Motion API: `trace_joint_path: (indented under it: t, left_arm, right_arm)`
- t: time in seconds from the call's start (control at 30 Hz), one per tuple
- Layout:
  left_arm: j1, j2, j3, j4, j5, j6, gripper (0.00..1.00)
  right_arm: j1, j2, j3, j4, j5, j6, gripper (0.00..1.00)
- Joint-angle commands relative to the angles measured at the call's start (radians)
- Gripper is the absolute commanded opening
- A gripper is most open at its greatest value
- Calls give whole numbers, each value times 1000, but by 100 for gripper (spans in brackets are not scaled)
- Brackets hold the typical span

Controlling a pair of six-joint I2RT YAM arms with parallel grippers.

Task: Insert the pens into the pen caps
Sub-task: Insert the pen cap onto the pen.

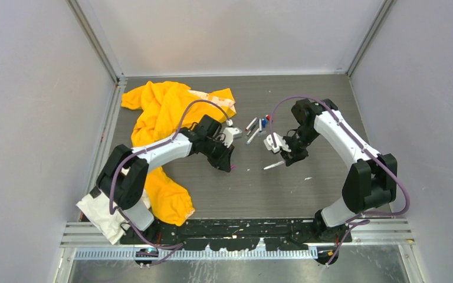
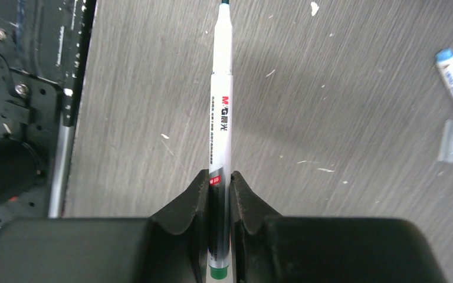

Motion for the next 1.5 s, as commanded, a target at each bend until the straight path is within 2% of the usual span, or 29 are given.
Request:
trace_joint_path:
  t: [0.0,0.2,0.3,0.77,1.47]
  left_arm:
    - [29,-47,-13,14,201,-9,1]
    - [29,-43,14,-28,380,1,1]
    - [30,-33,30,-44,421,-2,1]
    - [30,-14,45,0,470,-45,1]
    - [30,-5,39,34,481,-55,1]
  right_arm:
    - [49,-3,47,29,29,-111,1]
    - [136,17,57,130,45,-59,1]
    - [169,22,64,168,53,-17,1]
    - [252,17,26,232,88,76,1]
    - [297,36,36,222,74,94,1]
